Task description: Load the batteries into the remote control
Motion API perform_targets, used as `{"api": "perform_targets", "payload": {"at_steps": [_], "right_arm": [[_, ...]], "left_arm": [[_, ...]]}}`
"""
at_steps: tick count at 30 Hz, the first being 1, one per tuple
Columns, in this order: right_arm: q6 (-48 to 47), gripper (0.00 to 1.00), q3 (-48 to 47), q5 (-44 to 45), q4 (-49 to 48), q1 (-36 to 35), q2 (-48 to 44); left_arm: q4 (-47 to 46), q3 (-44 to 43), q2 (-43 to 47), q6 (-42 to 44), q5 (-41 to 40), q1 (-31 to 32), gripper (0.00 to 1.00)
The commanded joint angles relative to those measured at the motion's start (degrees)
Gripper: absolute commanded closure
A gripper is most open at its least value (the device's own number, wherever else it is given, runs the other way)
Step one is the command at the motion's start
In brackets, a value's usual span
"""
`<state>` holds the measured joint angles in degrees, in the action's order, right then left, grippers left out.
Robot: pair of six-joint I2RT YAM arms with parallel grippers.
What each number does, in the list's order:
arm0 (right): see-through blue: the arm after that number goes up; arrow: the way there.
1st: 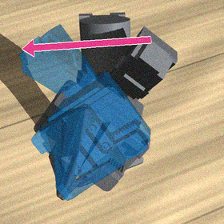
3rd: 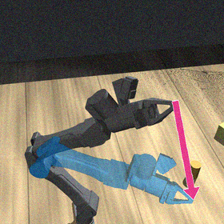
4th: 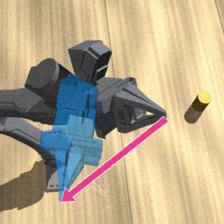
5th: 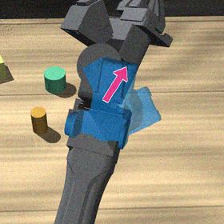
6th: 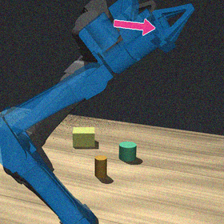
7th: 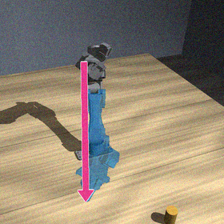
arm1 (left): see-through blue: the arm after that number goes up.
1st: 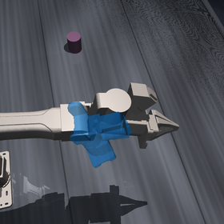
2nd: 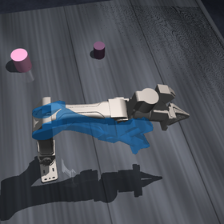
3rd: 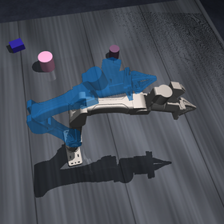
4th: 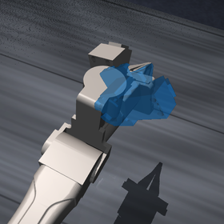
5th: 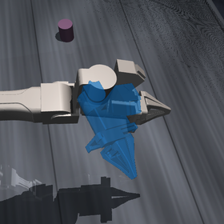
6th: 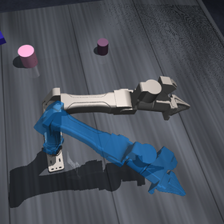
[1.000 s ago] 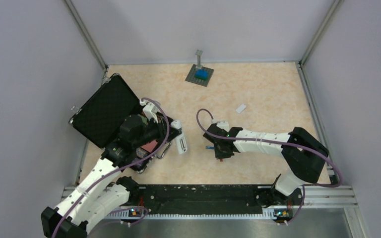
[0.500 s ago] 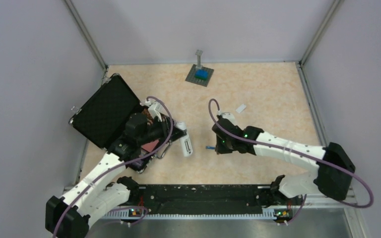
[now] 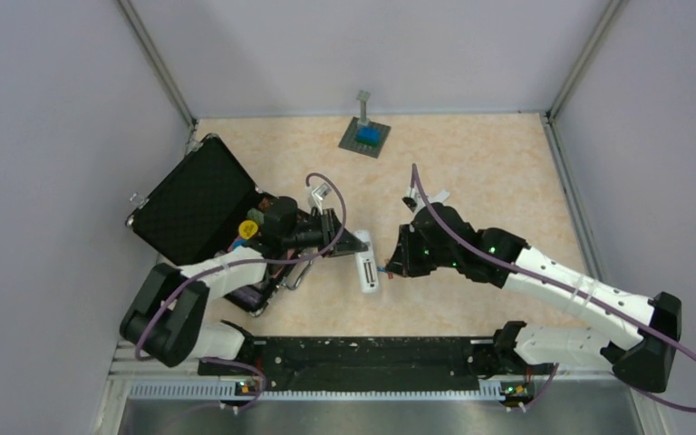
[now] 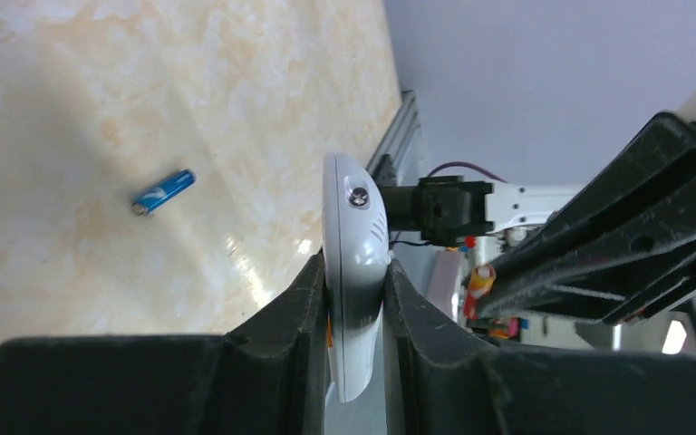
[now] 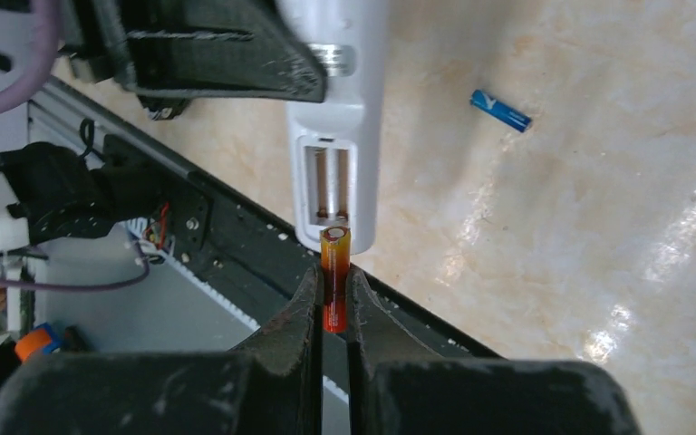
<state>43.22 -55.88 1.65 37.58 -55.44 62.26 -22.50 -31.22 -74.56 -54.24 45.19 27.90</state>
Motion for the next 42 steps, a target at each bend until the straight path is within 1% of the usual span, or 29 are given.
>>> {"api": "perform_targets", "payload": {"at_steps": [1,3,4,7,11,14,19,22,27,38,42], "right_arm": [[0.5,0.98,-3.5,-7.8,1.1,-0.8,-1.8],[1.0,0.97,-4.6,-9.2,1.7,-0.7,-2.0],[1.5,0.97,-5.1,-9.5,2.4,-0.7,-1.9],[2.8,0.97,-6.9,-10.3,4.9,-0.7,-0.7],[4.2,0.97,-7.8,-10.5,6.5,-0.8,1.6],[4.7,0.97,-9.3,-8.8,8.9,-0.8,3.5],[5.5,0.97,-11.1,-8.0,12.6,-0.7,6.6],[6.3,0.97,-11.3,-7.3,14.2,-0.7,7.8],[6.6,0.97,-11.4,-6.3,14.4,-0.7,8.5],[7.0,0.96,-10.6,-7.2,14.6,-0.6,10.6],[7.6,0.94,-10.4,-6.9,14.8,-0.6,11.0]], "left_arm": [[-26.2,1.1,-8.0,-13.1,8.2,-0.2,1.00],[-36.7,1.5,-12.2,-19.0,9.7,-0.3,1.00],[-43.3,1.5,-14.3,-21.7,10.2,-0.3,1.00],[-56.1,1.1,-20.6,-28.6,10.4,-0.1,1.00],[-69.7,-0.1,-28.0,-35.8,10.0,0.5,1.00],[-69.9,-0.6,-29.9,-35.4,9.5,1.4,1.00],[-67.9,-0.1,-29.5,-34.1,8.4,2.6,1.00],[-68.7,0.3,-29.7,-34.4,8.2,3.4,1.00],[-70.2,1.1,-30.6,-34.7,7.9,4.3,1.00],[-70.2,1.4,-30.6,-34.2,7.5,6.0,1.00],[-70.3,1.6,-30.5,-34.3,7.9,5.9,1.00]]}}
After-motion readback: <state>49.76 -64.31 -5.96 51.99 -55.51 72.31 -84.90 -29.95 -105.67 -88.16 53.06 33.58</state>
